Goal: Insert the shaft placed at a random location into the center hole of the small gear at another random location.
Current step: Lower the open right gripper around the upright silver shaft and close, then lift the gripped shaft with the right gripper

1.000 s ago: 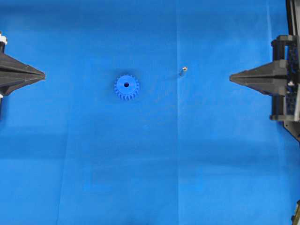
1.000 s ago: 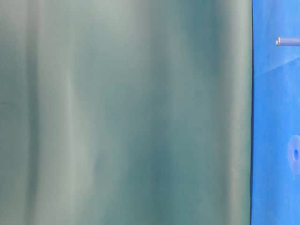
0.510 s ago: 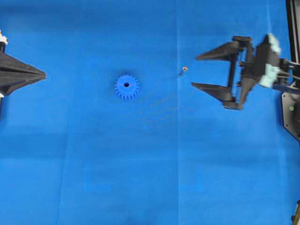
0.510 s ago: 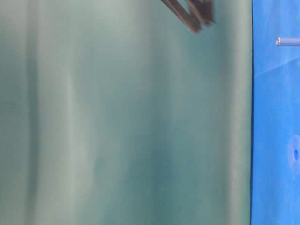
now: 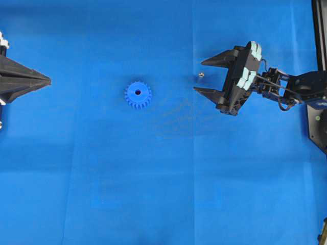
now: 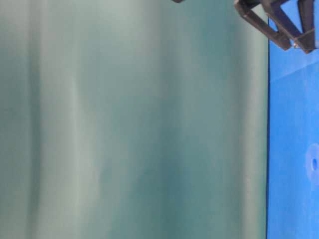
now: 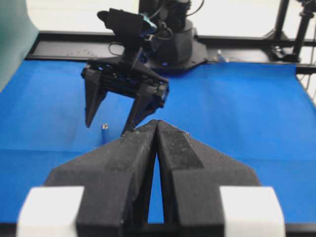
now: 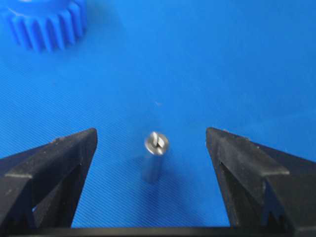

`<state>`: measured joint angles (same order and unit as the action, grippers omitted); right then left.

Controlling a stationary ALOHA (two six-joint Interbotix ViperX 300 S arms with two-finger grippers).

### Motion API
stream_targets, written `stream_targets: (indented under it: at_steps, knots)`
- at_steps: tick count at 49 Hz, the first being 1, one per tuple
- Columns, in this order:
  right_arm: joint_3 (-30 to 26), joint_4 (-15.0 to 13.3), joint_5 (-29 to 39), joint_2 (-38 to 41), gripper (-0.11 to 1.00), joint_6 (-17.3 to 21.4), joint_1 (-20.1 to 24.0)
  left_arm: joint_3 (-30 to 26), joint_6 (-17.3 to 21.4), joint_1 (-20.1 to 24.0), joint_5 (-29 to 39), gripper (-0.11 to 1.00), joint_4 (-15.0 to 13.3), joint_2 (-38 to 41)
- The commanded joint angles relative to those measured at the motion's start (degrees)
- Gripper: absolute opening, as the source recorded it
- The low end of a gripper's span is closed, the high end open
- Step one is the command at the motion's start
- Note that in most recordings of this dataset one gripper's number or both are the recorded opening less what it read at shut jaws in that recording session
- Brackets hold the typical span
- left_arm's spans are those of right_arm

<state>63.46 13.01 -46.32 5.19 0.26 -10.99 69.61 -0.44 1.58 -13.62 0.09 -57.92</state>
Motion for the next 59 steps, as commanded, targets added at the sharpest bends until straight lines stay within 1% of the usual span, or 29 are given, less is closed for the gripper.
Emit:
stream_targets:
  at_steps: [1, 8, 12, 16, 23, 25, 27, 28, 40, 46, 49, 55, 59]
  knots:
    - [-0.5, 0.7, -1.4, -0.2, 0.82, 0.0, -0.1, -0.6, -0.1, 0.4, -0.5, 0.00, 0.1, 0.4]
    - [-0.3, 0.7, -1.4, -0.2, 0.81, 0.0, -0.2, -0.4, -0.1, 0.4, -0.5, 0.00, 0.1, 0.5]
    - [-0.4, 0.8, -1.3, -0.2, 0.75, 0.0, -0.1, -0.4, -0.1, 0.4, -0.5, 0.00, 0.1, 0.5]
    - [-0.4, 0.7, -0.6, 0.0, 0.60, 0.0, -0.2, -0.4, -0.1, 0.4, -0.4, 0.00, 0.1, 0.5]
    - [-0.7, 0.2, 1.1, 0.3, 0.19, -0.2, -0.2, -0.4, -0.2, 0.4, -0.5, 0.00, 0.1, 0.4]
    - [-0.7, 0.1, 1.3, 0.3, 0.10, -0.2, -0.1, -0.4, -0.2, 0.4, -0.5, 0.00, 0.1, 0.4]
    - [-0.7, 0.1, 1.3, 0.3, 0.05, -0.2, -0.1, -0.4, -0.2, 0.4, -0.5, 0.00, 0.1, 0.4]
    - [-0.8, 0.1, 1.3, 0.3, 0.03, -0.2, -0.1, -0.4, -0.2, 0.4, -0.5, 0.00, 0.1, 0.4]
    - [-1.1, 0.0, 1.7, 0.0, 0.04, -0.1, 0.3, -0.4, -0.2, 0.4, -0.3, 0.00, 0.1, 0.4]
    - [-1.7, 0.0, 3.0, -2.4, 0.04, 0.0, 0.8, -0.4, -0.3, 0.4, -0.3, 0.00, 0.2, 0.4]
    - [-2.2, 0.0, 5.4, -4.6, 0.04, -0.1, 1.0, -0.4, -0.3, 0.4, -0.2, 0.00, 0.1, 0.4]
    - [-3.6, 0.0, 12.8, -10.0, 0.04, -0.7, 1.0, -0.4, -0.3, 0.4, -0.1, 0.00, 0.1, 0.4]
    - [-4.7, 0.0, 16.5, -13.2, 0.04, -1.0, 1.0, -0.4, -0.3, 0.4, -0.2, 0.00, 0.1, 0.3]
